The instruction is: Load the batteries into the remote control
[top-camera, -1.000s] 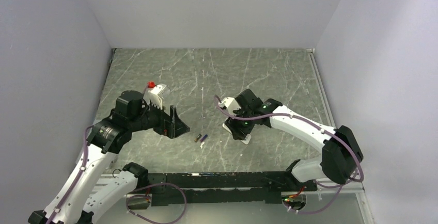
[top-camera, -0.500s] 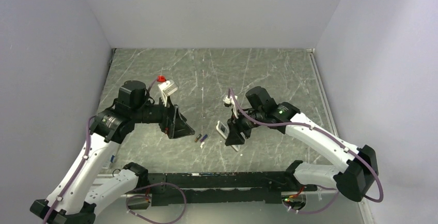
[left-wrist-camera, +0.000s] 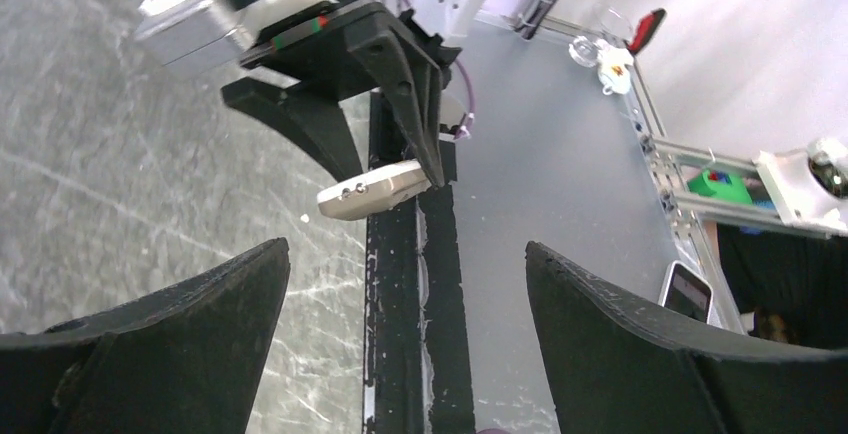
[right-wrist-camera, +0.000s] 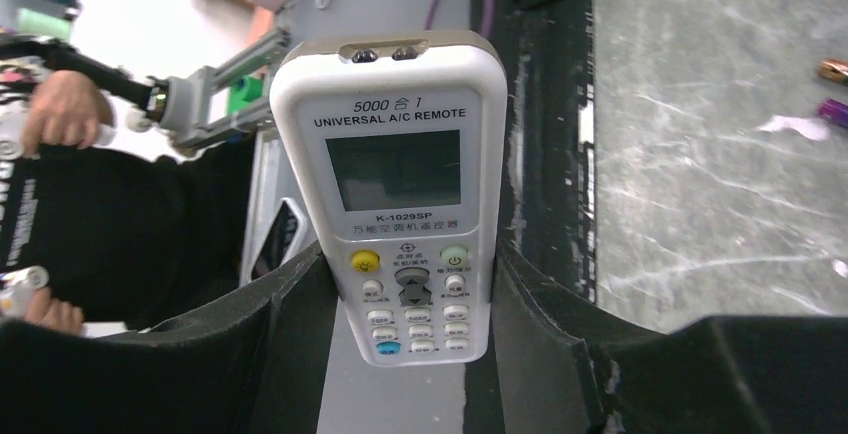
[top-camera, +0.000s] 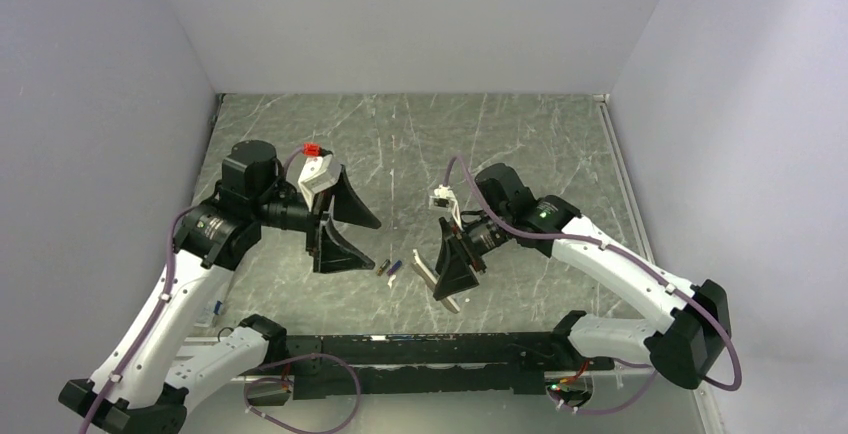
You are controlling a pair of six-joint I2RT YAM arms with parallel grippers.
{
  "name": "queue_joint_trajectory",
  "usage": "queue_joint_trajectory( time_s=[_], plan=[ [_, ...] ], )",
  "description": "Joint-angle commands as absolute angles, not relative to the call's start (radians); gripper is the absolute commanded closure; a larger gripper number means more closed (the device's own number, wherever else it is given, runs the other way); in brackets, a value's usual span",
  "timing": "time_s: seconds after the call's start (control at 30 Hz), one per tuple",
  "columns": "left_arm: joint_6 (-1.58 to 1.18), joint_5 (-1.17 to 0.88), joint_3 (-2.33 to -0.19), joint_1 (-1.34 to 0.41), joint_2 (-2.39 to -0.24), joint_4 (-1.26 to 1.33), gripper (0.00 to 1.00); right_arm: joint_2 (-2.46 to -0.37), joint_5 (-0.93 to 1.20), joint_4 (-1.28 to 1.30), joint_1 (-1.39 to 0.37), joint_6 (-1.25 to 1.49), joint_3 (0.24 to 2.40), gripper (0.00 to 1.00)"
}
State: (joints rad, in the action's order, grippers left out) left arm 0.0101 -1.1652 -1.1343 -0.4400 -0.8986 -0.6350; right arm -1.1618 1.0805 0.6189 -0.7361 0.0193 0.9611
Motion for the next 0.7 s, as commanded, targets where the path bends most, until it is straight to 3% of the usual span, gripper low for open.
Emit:
queue_joint_trajectory(
  time_s=[0.0, 0.67],
  plan=[
    [0.127, -1.363, -1.144, -0.440, -0.895, -0.533, 0.08, -1.163, 1.249, 0.544, -0.741, 0.056, 1.020, 0.78],
    [0.033, -1.458, -1.063, -0.489, -0.937, -0.190, 0.19, -1.228, 1.312, 0.290, -0.830, 0.270, 1.086, 0.80]
  ],
)
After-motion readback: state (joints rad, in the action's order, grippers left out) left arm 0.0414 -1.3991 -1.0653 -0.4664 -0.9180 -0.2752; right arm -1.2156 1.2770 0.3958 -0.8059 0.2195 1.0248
